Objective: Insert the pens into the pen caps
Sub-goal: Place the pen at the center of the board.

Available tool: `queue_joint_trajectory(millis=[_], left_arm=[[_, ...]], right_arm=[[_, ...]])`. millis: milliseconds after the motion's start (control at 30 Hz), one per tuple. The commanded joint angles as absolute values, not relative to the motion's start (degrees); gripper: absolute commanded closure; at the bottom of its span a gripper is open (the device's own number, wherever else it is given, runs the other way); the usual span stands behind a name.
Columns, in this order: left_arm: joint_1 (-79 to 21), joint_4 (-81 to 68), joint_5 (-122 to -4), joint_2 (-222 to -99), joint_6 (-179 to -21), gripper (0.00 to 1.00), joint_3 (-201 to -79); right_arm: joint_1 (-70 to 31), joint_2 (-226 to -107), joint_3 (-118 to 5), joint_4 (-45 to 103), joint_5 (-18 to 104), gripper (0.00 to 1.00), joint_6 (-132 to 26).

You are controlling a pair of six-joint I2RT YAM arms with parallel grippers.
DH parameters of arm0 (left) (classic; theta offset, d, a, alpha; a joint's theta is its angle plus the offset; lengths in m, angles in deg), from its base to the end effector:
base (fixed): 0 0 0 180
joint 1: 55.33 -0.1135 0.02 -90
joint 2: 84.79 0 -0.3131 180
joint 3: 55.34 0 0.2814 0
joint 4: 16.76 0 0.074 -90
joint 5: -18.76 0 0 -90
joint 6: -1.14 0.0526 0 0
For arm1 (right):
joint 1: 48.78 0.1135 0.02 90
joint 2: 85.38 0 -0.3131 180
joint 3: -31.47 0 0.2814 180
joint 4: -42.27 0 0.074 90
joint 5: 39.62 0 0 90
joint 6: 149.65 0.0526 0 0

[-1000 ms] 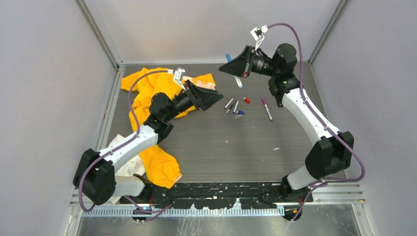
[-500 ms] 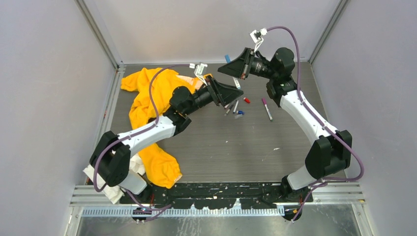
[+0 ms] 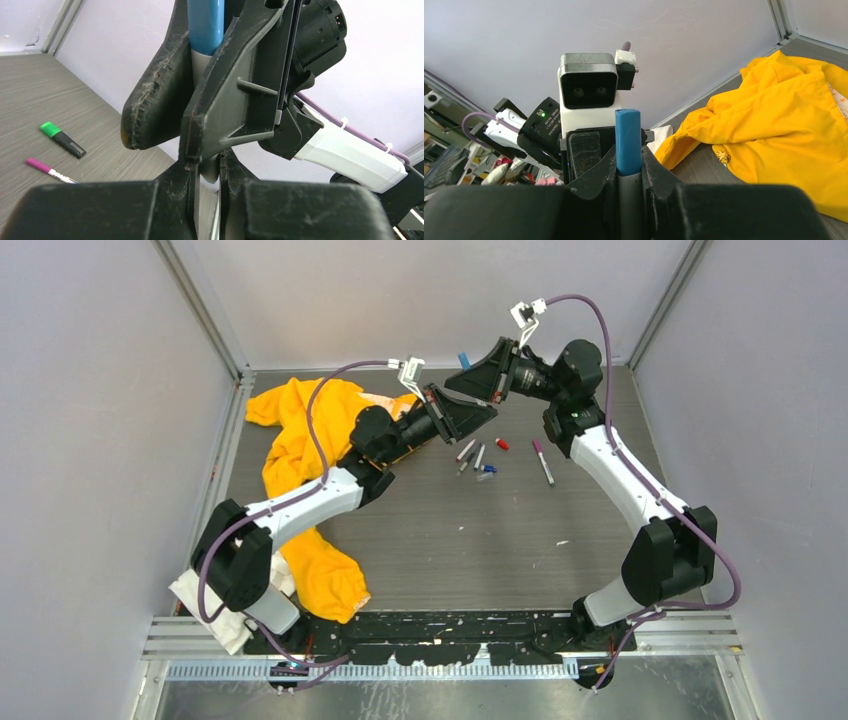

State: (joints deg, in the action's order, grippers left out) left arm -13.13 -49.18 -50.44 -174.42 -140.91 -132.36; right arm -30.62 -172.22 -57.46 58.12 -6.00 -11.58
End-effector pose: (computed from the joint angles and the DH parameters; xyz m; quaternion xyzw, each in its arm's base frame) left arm 0.2901 -0.2882 0.4069 0.0986 0.5761 -0.6604 0.4715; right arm 0.3494 0.1607 0.4682 -0.2353 0.5995 0.6221 0.4452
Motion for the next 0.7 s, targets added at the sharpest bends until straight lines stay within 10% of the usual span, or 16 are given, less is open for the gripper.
queue_joint_trajectory(millis=[0,233,667], left_arm=[[-13.3,-47.5,-49.9,-172.4,-136.5,1.00,-133.1],[-14.3,-44.0,-48.0,-169.3,-132.1,0.99,-131.9],[-14.6,-45.4,-47.1,-169.2,-134.1,0.99,-131.9]], right_arm=[[-30.5,-169.6,-57.6,62.3,-9.9,0.77,-10.4],[-32.1,-167.4,-54.3,58.6,-16.0,0.48,-15.1],[-32.5,-166.2,-53.0,55.2,-16.1,0.56,-18.7]])
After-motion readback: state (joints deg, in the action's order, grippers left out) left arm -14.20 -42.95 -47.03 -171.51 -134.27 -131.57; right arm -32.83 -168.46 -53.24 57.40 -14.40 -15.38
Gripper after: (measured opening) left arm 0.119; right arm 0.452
